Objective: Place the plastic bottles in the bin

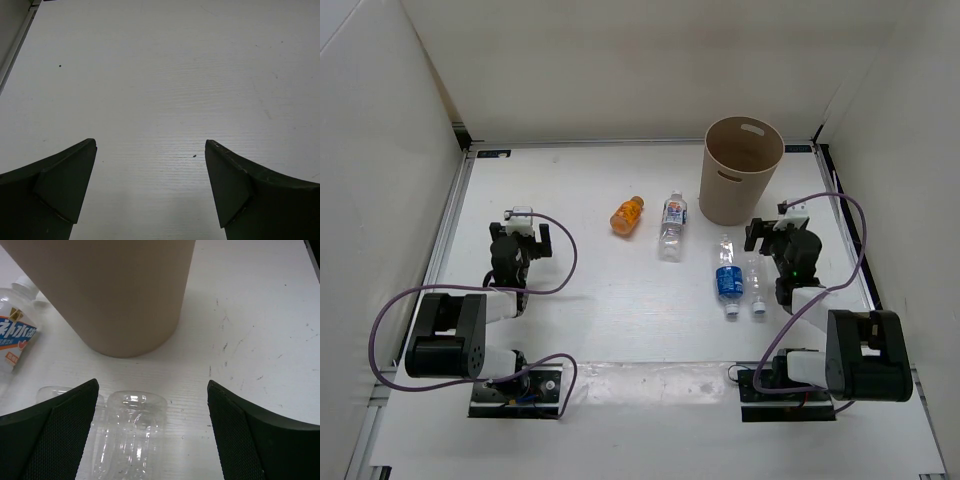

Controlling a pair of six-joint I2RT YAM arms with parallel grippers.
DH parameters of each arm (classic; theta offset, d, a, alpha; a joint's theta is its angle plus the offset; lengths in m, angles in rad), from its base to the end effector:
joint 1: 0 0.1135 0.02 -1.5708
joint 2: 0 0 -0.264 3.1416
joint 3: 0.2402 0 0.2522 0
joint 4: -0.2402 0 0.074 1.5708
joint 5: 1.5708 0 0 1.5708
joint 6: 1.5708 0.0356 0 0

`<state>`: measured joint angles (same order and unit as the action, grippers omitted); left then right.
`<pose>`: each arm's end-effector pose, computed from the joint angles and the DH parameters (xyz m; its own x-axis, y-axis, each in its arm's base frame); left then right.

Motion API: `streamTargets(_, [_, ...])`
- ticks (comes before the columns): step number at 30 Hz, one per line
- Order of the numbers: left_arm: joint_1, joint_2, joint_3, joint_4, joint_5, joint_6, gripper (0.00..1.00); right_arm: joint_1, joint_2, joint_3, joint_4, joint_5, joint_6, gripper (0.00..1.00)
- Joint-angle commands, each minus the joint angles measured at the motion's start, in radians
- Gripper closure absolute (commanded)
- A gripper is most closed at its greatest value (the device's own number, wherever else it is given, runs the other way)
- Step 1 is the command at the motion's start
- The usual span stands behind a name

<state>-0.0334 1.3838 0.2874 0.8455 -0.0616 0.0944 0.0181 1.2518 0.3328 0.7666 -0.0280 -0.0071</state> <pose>0.2422 -0.0059 0.1552 -0.2495 0.1025 -0.9629 -0.0028 0.9943 0.1065 0.2418 0.0054 0.1892 -0.1515 -0.0098 -0.9884 -0.0468 0.9989 -0.0028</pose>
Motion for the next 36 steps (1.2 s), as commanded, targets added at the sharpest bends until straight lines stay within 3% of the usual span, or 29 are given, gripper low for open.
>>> streamTargets(1, [0.007, -0.011, 0.016, 0.009, 0.019, -0.007, 0.00, 0.011, -0.003, 0.034, 0.057, 0.053, -0.005, 0.10])
streamTargets(4, [0.006, -0.011, 0.016, 0.009, 0.019, -0.007, 0.00, -0.009, 0.001, 0.032, 0.054, 0.002, -0.001, 0.10])
streamTargets(12, [0.007, -0.008, 0.016, 0.006, 0.016, -0.004, 0.00, 0.006, -0.003, 0.031, 0.059, 0.051, -0.001, 0.10])
streamTargets(13, [0.006, -0.012, 0.015, 0.018, 0.014, -0.004, 0.00, 0.019, -0.002, 0.032, 0.065, 0.116, -0.002, 0.10])
streamTargets(15, [0.004, -0.111, 0.036, -0.054, -0.038, -0.018, 0.00, 0.042, -0.023, 0.058, 0.016, 0.207, 0.027, 0.10])
streamTargets(16, [-0.005, -0.142, 0.094, -0.248, -0.070, -0.039, 0.00, 0.054, -0.046, 0.070, -0.010, 0.265, 0.032, 0.10])
streamTargets(18, [-0.011, -0.213, 0.139, -0.380, -0.179, -0.056, 0.00, 0.068, -0.101, 0.124, -0.143, 0.341, 0.065, 0.10])
streamTargets(20, [-0.011, -0.276, 0.189, -0.430, -0.138, 0.010, 0.00, 0.057, -0.153, 0.172, -0.268, 0.385, 0.091, 0.10])
streamTargets(23, [-0.014, -0.327, 0.214, -0.402, -0.075, 0.145, 0.00, 0.020, -0.247, 0.201, -0.308, 0.379, 0.139, 0.10])
streamTargets(26, [-0.016, -0.344, 0.269, -0.395, -0.093, 0.128, 0.00, -0.036, -0.337, 0.219, -0.328, 0.283, 0.128, 0.10])
streamTargets(28, [-0.026, -0.338, 0.404, -0.463, -0.122, 0.099, 0.00, -0.078, -0.396, 0.233, -0.377, 0.244, 0.119, 0.10])
streamTargets(29, [-0.031, -0.306, 0.609, -0.725, -0.122, 0.102, 0.00, -0.096, -0.419, 0.270, -0.433, 0.238, 0.114, 0.10])
streamTargets(30, [-0.042, -0.278, 0.693, -0.832, -0.129, 0.091, 0.00, -0.118, -0.425, 0.285, -0.507, 0.226, 0.119, 0.10])
streamTargets(31, [-0.040, -0.246, 0.779, -1.087, -0.124, 0.070, 0.00, -0.127, -0.455, 0.311, -0.532, 0.220, 0.087, 0.10])
streamTargets(32, [-0.040, -0.112, 0.976, -1.214, -0.091, 0.020, 0.00, -0.133, -0.468, 0.324, -0.573, 0.186, 0.073, 0.10])
streamTargets(33, [-0.040, -0.054, 1.130, -1.458, -0.045, 0.019, 0.00, -0.148, -0.482, 0.325, -0.605, 0.160, 0.062, 0.10])
streamTargets(34, [-0.039, -0.005, 1.213, -1.480, -0.028, -0.037, 0.00, -0.152, -0.520, 0.324, -0.618, 0.155, 0.055, 0.10])
streamTargets(35, [-0.036, 0.099, 1.240, -1.494, -0.122, -0.249, 0.00, -0.156, -0.535, 0.316, -0.638, 0.149, 0.058, 0.10])
streamTargets(36, [-0.019, 0.109, 1.227, -1.500, -0.110, -0.328, 0.00, -0.161, -0.545, 0.304, -0.639, 0.151, 0.058, 0.10])
